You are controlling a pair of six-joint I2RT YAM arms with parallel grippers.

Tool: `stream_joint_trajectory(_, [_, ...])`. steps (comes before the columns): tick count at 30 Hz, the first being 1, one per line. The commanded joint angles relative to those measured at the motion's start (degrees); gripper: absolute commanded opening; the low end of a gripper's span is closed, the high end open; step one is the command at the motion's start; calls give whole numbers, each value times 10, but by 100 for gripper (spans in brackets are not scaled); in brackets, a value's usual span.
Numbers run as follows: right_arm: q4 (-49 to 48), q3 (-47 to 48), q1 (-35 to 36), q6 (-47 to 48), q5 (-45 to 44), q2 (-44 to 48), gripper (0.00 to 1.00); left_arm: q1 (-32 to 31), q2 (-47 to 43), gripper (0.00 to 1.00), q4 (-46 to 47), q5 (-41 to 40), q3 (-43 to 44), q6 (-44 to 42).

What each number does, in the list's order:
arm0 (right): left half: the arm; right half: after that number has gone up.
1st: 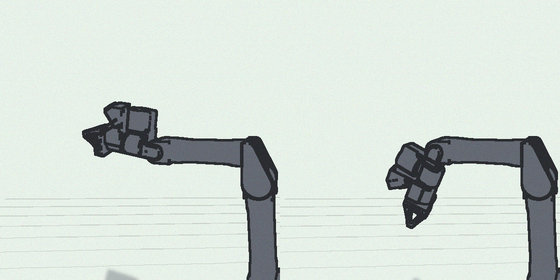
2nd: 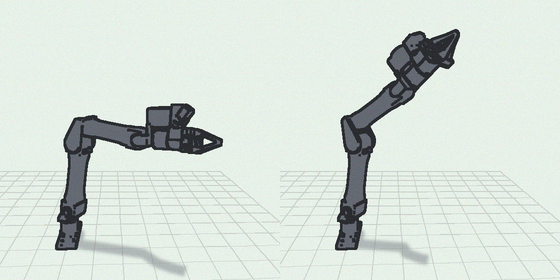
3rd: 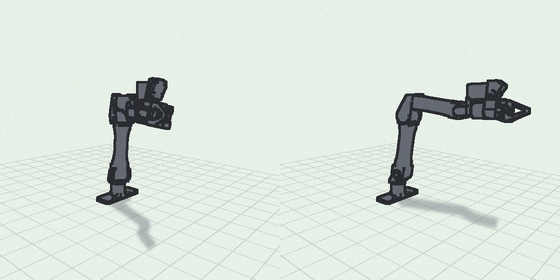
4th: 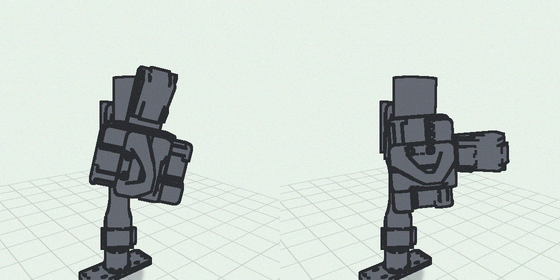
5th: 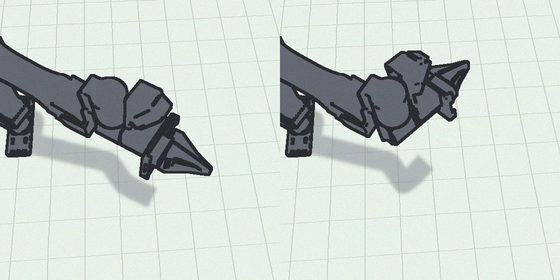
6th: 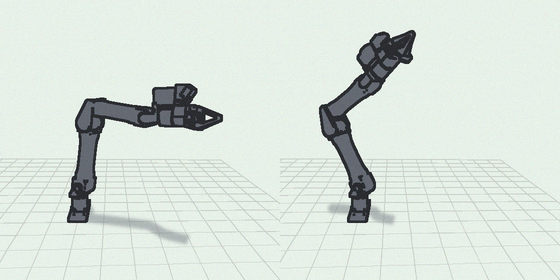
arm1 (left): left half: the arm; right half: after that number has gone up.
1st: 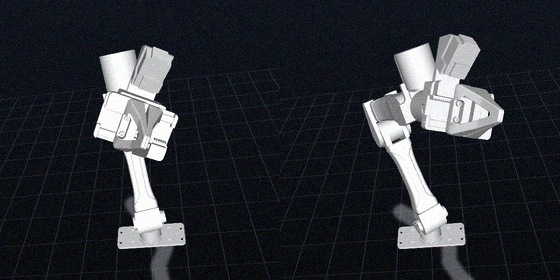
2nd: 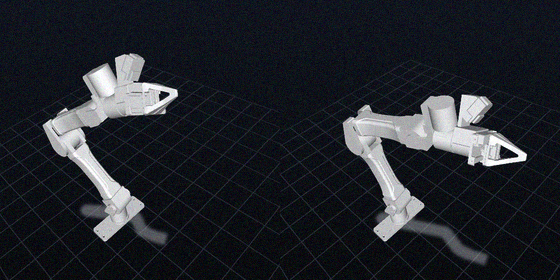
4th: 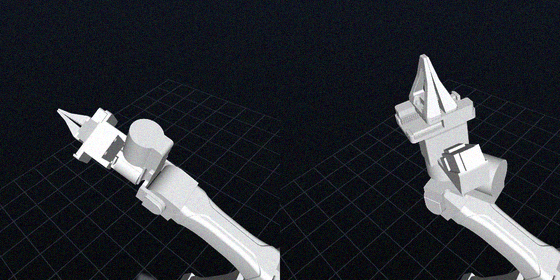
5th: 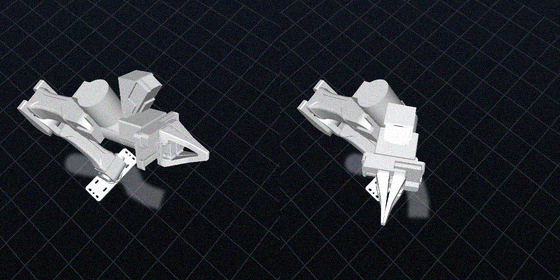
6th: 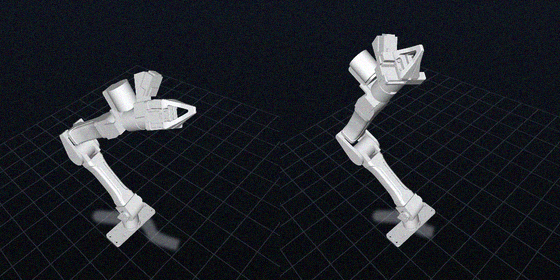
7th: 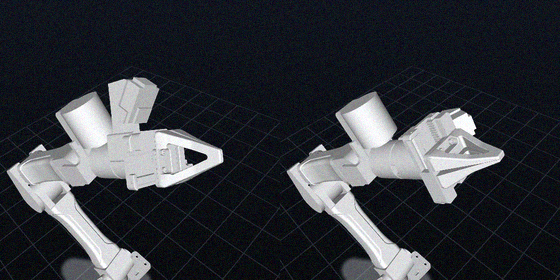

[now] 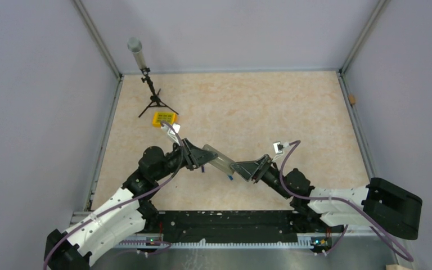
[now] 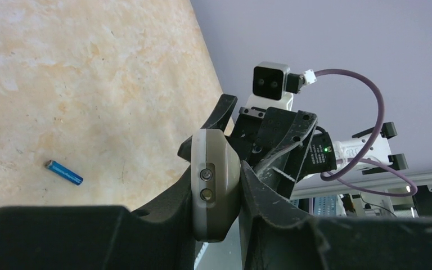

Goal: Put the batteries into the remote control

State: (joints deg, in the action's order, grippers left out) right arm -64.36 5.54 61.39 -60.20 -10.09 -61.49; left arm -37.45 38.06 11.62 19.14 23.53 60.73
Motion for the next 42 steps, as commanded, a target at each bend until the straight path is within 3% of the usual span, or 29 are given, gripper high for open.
stream_joint_trajectory(1, [-70,-4,6,6,15,11,73,-3,5,0,40,18,-5,17])
stream_joint_trajectory(8, [-35,-9,6,15,8,43,73,-3,4,0,19,3,0,5])
stream_joint_trajectory(16, [182,19,6,38,-18,142,73,-3,-9,0,-12,-21,16,-28])
stream_joint_trajectory(22, [283,41,6,42,-21,144,73,-3,-5,0,-14,-21,23,-33])
stream_joint_trajectory(33, [241,47,7,34,-9,97,73,-4,-2,0,-10,-10,26,-31])
stream_joint_trajectory(42, [254,49,8,43,-16,127,73,-3,2,0,-10,-6,24,-37])
